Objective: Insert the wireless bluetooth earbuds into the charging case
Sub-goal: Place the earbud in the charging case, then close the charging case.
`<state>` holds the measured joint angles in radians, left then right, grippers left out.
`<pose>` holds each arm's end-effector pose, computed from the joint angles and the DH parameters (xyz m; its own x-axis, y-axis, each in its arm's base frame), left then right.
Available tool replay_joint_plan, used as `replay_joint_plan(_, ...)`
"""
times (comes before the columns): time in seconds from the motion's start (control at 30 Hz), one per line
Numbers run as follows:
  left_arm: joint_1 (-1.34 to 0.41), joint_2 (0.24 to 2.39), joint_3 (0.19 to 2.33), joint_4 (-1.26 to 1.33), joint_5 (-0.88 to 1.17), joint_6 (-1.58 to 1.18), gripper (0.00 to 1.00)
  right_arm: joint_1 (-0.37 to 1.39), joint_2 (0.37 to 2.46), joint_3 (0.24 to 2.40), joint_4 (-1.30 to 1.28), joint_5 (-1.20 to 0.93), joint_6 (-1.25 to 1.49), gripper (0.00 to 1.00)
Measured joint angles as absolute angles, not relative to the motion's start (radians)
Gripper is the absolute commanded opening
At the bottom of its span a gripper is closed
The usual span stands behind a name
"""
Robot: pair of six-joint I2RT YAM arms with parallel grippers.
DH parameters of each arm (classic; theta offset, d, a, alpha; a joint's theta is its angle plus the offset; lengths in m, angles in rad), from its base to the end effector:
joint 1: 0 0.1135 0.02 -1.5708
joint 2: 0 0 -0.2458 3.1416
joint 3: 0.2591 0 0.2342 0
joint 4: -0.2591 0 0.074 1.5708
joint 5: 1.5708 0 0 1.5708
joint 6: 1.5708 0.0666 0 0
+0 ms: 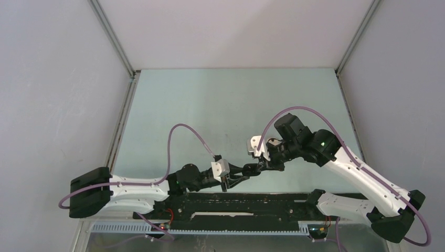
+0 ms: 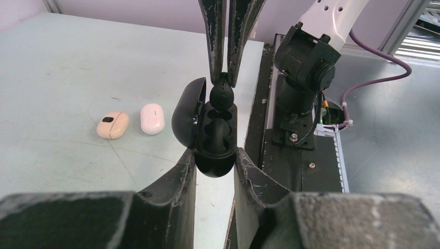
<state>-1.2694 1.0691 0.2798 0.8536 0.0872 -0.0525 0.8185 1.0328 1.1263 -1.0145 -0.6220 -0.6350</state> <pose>0.0669 -0.2346 0.2196 -0.0322 -0.0724 -0.9969 0.9768 0.2092 -0.0468 0.1024 0.1662 0.3034 0.0568 -0.6448 -0.7623 -0.9944 -0.1049 0.0146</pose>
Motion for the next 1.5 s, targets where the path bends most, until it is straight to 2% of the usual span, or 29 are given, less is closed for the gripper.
replay_joint_plan(0.3, -1.269, 1.079, 0.289, 0.877, 0.092, -0.075, 0.00, 0.835, 1.032, 1.117, -1.008, -0.601, -0.644, 0.02)
replay_joint_plan(0.43, -1.269, 1.080, 0.289, 0.878, 0.093, -0.080, 0.00, 0.838, 1.032, 1.116, -1.007, -0.596, -0.644, 0.05)
replay_joint_plan(0.7, -1.269, 1.088, 0.289, 0.888, 0.095, -0.080, 0.00, 0.849, 1.032, 1.115, -1.007, -0.588, -0.643, 0.23)
replay_joint_plan(1.03, -1.269, 1.093, 0.289, 0.897, 0.102, -0.082, 0.00, 0.830, 0.963, 1.132, -1.062, -0.597, -0.672, 0.29)
replay_joint_plan(1.1, -1.269, 1.093, 0.289, 0.897, 0.102, -0.082, 0.00, 0.812, 0.946, 1.158, -1.091, -0.613, -0.685, 0.36)
replay_joint_plan(1.2, -1.269, 1.101, 0.289, 0.897, 0.107, -0.082, 0.00, 0.777, 0.919, 1.203, -1.120, -0.648, -0.705, 0.61)
replay_joint_plan(1.3, -1.269, 1.113, 0.289, 0.897, 0.111, -0.083, 0.00, 0.750, 0.903, 1.206, -1.122, -0.659, -0.714, 0.74)
replay_joint_plan(1.37, -1.269, 1.120, 0.291, 0.897, 0.114, -0.083, 0.00, 0.732, 0.897, 1.191, -1.111, -0.665, -0.714, 0.79)
replay_joint_plan(1.5, -1.269, 1.125, 0.303, 0.895, 0.120, -0.083, 0.00, 0.700, 0.901, 1.122, -1.074, -0.690, -0.713, 0.80)
